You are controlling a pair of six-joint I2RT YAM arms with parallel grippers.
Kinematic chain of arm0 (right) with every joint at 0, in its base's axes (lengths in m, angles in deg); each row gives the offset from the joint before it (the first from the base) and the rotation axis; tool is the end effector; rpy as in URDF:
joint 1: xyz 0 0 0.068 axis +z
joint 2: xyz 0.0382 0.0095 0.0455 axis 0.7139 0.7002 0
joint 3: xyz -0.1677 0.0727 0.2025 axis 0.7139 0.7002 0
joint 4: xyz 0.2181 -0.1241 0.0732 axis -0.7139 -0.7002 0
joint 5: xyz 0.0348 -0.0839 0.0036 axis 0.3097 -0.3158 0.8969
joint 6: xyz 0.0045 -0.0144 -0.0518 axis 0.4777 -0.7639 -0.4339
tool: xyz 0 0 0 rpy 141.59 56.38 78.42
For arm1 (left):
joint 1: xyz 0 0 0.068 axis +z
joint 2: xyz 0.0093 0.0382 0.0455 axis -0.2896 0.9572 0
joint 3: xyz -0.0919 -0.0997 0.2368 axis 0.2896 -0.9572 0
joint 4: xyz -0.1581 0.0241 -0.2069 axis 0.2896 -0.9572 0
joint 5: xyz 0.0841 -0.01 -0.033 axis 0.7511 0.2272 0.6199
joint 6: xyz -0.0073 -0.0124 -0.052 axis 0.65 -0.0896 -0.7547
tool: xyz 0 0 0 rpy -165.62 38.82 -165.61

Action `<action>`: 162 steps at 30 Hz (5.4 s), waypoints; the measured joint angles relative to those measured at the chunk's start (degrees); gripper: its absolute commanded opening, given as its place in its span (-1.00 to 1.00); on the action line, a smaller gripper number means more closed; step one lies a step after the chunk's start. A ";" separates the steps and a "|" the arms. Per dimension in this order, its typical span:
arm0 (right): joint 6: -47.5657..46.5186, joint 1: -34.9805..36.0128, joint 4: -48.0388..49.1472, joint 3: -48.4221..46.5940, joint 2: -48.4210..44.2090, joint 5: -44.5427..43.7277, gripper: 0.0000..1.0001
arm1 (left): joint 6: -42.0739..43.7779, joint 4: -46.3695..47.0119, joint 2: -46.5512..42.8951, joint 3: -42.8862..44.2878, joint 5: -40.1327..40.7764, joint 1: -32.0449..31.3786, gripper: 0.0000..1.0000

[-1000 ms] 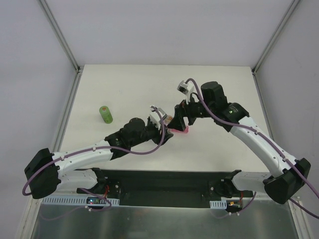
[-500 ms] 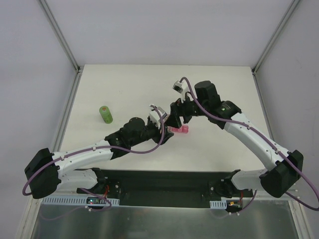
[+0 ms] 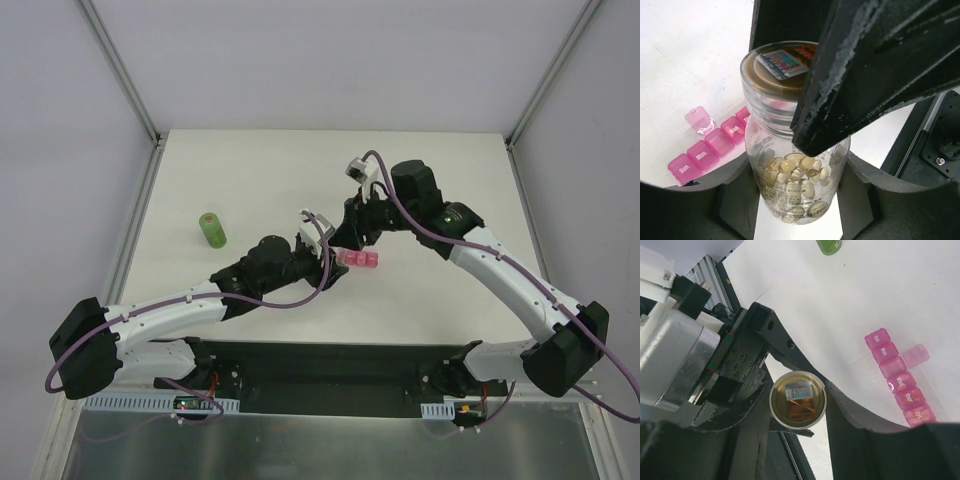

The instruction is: Sort the pills into containers

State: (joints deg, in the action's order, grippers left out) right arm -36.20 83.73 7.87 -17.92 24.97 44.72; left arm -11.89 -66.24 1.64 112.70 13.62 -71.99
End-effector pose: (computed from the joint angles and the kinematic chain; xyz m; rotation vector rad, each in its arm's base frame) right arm 0.2190 0.1972 0.3671 -1.1493 1.7031 0.9165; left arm 0.1495 -0.2172 0.2800 0.7097 1.6217 -0.8737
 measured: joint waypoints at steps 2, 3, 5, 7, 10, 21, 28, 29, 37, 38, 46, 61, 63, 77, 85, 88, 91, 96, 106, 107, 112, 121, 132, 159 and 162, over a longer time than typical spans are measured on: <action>-0.17 -0.07 0.17 0.00 0.00 0.39 -0.52 | 0.00 -0.04 -0.07 0.00 -0.04 0.00 -1.00; -0.55 -0.11 0.26 0.04 -0.09 0.81 -0.53 | 0.00 -0.04 -0.17 0.00 -0.20 0.00 -1.00; -1.44 -0.31 0.50 0.26 -0.44 2.12 -0.56 | 0.02 -0.13 -0.61 0.00 -0.76 0.00 -1.00; -2.34 -0.68 1.11 0.76 -1.25 4.26 -0.58 | 0.07 -0.35 -1.46 0.00 -2.32 0.09 -1.00; -3.23 -1.53 1.57 0.83 -2.60 8.00 -0.59 | 0.09 -0.61 -3.13 -0.07 -5.42 0.28 -1.00; -3.02 -5.99 3.76 0.87 -5.70 15.72 -0.53 | 0.04 -3.37 -7.48 -2.82 -11.47 2.78 -1.00; -9.51 -15.61 5.18 11.93 -11.96 -1.68 -0.52 | 0.04 -3.85 -10.14 -5.55 -12.13 3.15 -1.00; -10.27 -16.87 5.66 14.23 -12.15 -3.91 -0.51 | 0.07 -3.85 -10.64 -6.01 -12.22 3.15 -1.00; -16.79 -26.73 6.73 27.23 -4.59 -18.80 -0.46 | 0.13 -1.27 -12.72 -9.40 -12.83 3.41 -1.00; -17.42 -27.80 7.32 27.23 -3.10 -19.67 -0.45 | 0.13 -1.03 -12.90 -9.77 -13.11 3.50 -1.00; -20.11 -31.15 11.08 27.23 3.85 -22.67 -0.29 | 0.13 1.31 -13.68 -11.89 -14.21 3.52 -1.00; -20.20 -34.10 11.67 27.23 9.86 -20.68 0.18 | 1.16 0.28 -14.38 -12.76 -17.46 3.52 -1.00; -20.15 -34.32 11.61 27.23 9.86 -20.00 0.32 | 1.53 -0.87 -14.43 -12.74 -18.84 3.52 -1.00; -30.80 -32.94 4.33 27.17 -14.69 10.95 0.93 | 2.08 -6.21 -15.32 -12.20 -29.33 3.76 -1.00; -16.83 -17.73 12.63 23.12 -16.48 36.00 0.95 | 2.05 -6.03 -11.91 -7.91 -34.29 3.89 -1.00; -6.32 -14.58 21.53 22.95 -13.31 38.51 0.98 | 2.08 -5.92 -10.95 -6.49 -35.15 3.89 -1.00; 0.28 -11.82 26.58 21.88 -11.58 39.23 0.93 | 2.08 -5.53 -10.19 -5.31 -35.45 3.89 -1.00; 5.60 -6.49 29.81 19.54 -10.19 39.17 0.90 | 2.08 -4.87 -8.31 -3.34 -36.30 3.89 -1.00; -8.04 -1.79 12.48 14.12 -9.62 31.32 0.54 | 1.81 -3.87 -7.54 -2.64 -36.02 3.89 -1.00; -8.87 -1.53 11.72 14.10 -9.62 30.88 0.53 | 1.75 -3.58 -7.54 -2.64 -35.95 3.89 -1.00; -11.08 -1.16 8.83 14.08 -9.09 28.94 0.42 | 1.36 -2.38 -7.54 -2.64 -34.91 3.89 -1.00; -10.29 -0.98 9.05 13.75 -8.66 28.11 0.51 | 0.31 -1.44 -7.23 -2.64 -34.51 3.89 -1.00; -5.57 -0.90 13.46 13.25 -7.80 28.35 -0.35 | -0.24 -1.07 -6.67 -2.64 -33.94 3.89 -1.00; 1.18 -2.40 21.73 15.13 -7.93 27.39 -0.74 | -9.07 13.94 -14.51 -11.47 -22.62 3.89 0.47; 3.67 -2.80 24.28 16.13 -7.93 27.43 -0.75 | -9.38 14.88 -14.43 -11.47 -22.62 3.89 0.47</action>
State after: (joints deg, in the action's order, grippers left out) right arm -32.53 80.93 32.15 -1.79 17.03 72.15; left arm -21.26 -51.36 -12.78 101.23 -9.00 -68.10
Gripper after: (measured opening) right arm 0.408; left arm 0.731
